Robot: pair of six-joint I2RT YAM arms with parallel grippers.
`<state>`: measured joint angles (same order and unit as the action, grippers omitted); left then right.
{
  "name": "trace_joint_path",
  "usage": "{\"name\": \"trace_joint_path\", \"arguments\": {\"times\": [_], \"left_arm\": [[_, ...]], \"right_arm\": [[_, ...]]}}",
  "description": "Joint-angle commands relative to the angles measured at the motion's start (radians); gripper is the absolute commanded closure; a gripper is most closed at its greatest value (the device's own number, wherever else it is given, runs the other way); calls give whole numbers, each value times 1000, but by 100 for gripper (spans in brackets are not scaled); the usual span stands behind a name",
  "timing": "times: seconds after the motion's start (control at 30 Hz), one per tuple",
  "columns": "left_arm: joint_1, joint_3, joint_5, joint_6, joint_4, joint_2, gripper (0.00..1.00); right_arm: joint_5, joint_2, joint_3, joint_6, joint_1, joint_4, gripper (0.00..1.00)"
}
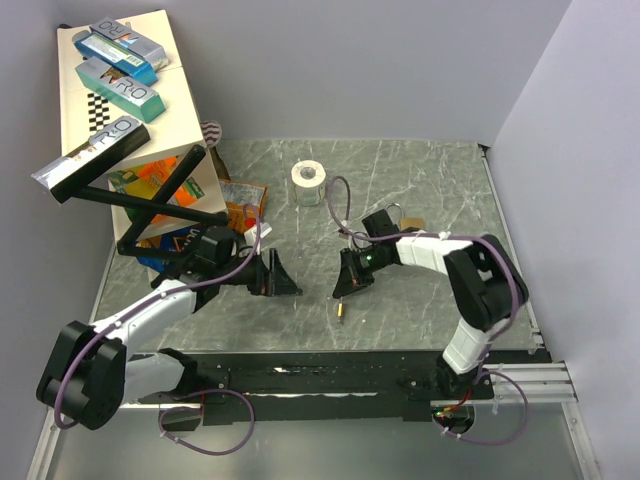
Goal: Unlock with the key
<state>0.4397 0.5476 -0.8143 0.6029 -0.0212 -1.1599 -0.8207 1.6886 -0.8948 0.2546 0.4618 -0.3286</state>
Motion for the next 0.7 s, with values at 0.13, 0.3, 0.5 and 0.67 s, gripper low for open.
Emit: {"name": "trace_joint_path", "arguments": {"times": [0.13, 0.3, 0.5, 0.67], "left_arm": [[-16, -3, -2, -34, -3, 39, 8], [-21, -3, -3, -35, -5, 42, 8], [-25, -2, -6, -41, 7, 49, 8], [-27, -5, -9, -41, 6, 57, 7]], "right_arm": [[32, 155, -145, -37, 1, 25, 100], [67, 177, -162, -29, 38, 114, 100], [221, 126, -125, -5, 78, 175, 65], [440, 1, -78, 34, 112, 139, 45]]}}
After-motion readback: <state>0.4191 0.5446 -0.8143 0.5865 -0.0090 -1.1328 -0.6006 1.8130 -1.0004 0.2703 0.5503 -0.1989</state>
